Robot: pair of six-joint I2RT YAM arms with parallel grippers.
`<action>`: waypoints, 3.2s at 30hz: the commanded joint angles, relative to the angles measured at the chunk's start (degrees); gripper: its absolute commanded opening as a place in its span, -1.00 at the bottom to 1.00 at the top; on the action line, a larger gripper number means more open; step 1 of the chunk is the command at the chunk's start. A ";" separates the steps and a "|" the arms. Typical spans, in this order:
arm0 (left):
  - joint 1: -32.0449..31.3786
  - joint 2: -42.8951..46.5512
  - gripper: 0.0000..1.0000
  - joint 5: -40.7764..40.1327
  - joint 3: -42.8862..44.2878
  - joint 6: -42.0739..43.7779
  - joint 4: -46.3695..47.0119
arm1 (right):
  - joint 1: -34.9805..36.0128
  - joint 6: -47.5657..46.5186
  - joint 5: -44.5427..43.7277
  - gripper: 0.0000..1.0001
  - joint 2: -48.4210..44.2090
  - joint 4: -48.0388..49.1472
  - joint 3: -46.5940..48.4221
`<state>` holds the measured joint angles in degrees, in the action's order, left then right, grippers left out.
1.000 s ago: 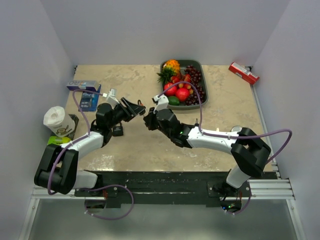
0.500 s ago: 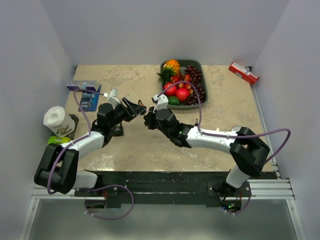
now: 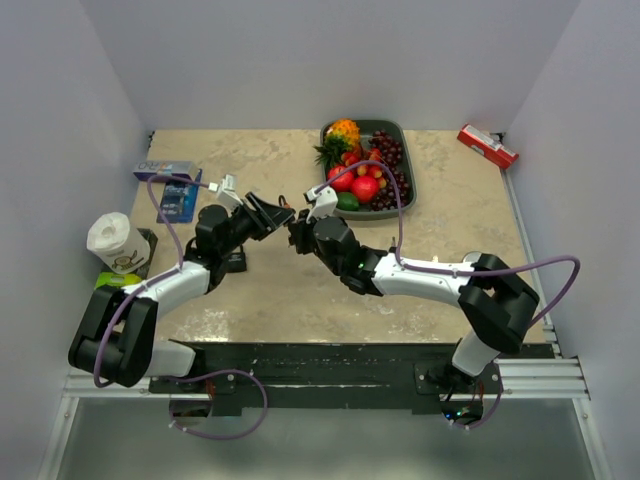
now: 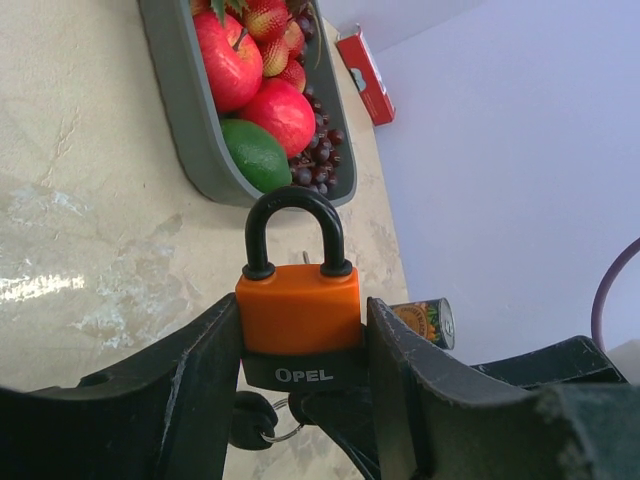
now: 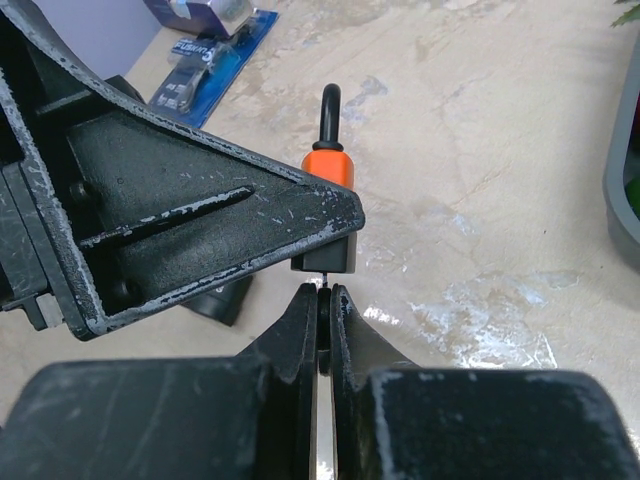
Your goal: Unlock with the key
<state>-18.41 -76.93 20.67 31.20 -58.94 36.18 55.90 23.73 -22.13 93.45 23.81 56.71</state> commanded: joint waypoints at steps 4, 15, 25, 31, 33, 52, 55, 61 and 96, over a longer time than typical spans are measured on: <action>-3.73 -0.95 -1.00 7.19 0.35 0.49 -0.68 | -0.53 -3.59 -3.27 -1.00 -0.29 21.87 -0.10; -5.93 -1.83 -1.00 7.37 0.53 0.66 -0.68 | -0.53 -5.53 -2.92 -1.00 -0.99 28.31 -1.86; -2.86 0.28 -1.00 5.97 1.14 1.72 -2.51 | -0.53 0.88 0.06 -1.00 -2.66 11.98 -1.25; -1.36 1.51 -1.00 4.21 2.37 4.36 -5.24 | -0.35 6.15 2.53 -0.95 -2.66 2.92 -4.41; -1.36 1.43 -1.00 3.60 2.37 4.71 -5.51 | -0.09 7.56 3.40 -0.87 -2.83 1.16 -4.76; 0.05 1.16 -1.00 2.10 2.90 5.76 -7.27 | 3.51 11.70 1.48 -0.24 -2.57 -3.68 -6.00; 0.13 1.08 -1.00 2.19 2.90 5.68 -7.18 | 3.60 11.08 0.86 -0.23 -2.57 -4.48 -5.38; 0.13 0.90 -1.00 2.80 2.64 5.15 -6.65 | 3.60 11.17 -1.33 -0.31 -2.39 -5.00 -5.47; 0.13 0.28 -1.00 4.12 2.37 4.36 -5.33 | 3.60 7.30 -3.27 -0.98 1.47 0.53 -3.01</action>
<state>-18.59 -77.60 23.03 31.81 -54.37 25.65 59.35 31.97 -23.07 93.86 21.87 51.51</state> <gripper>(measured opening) 0.529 0.077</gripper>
